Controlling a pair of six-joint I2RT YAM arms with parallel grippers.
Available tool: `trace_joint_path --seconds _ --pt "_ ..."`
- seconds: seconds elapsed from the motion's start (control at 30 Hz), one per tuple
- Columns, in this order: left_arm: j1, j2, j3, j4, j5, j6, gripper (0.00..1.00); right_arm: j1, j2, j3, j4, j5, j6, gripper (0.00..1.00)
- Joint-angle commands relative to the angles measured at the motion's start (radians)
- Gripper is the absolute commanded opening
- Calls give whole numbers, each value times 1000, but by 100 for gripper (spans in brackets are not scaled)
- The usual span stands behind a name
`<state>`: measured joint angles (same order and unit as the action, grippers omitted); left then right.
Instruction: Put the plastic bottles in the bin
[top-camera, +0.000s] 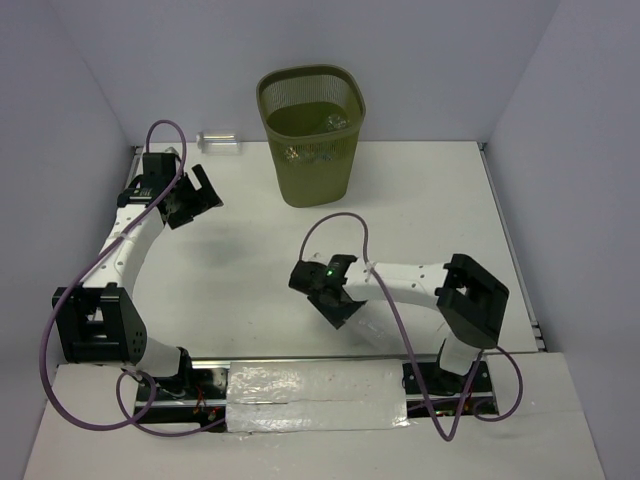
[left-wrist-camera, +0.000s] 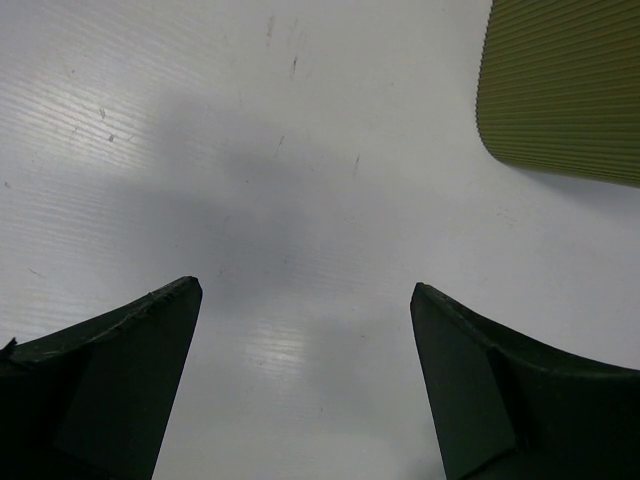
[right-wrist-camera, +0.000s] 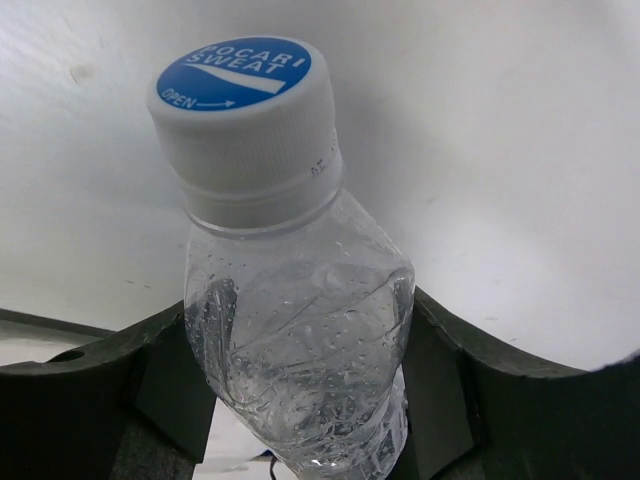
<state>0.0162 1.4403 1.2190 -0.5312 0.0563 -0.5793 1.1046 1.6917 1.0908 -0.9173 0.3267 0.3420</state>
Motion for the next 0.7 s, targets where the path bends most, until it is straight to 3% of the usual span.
trace_joint_path --seconds 0.0,0.13,0.27,0.53,0.67 --pt "-2 -23 -1 22 -6 15 99 -32 -99 150 -57 135 -14 51" --pt "-2 -23 14 10 -32 33 99 -106 -180 352 -84 207 -95 51" --pt "-1 -29 27 -7 -93 49 99 -216 -204 655 13 175 -172 50" --pt "-1 -43 -9 10 -26 3 99 -342 -55 1070 421 278 -248 54" --pt "-1 -43 -10 31 16 -42 99 -390 14 1097 673 313 -273 55"
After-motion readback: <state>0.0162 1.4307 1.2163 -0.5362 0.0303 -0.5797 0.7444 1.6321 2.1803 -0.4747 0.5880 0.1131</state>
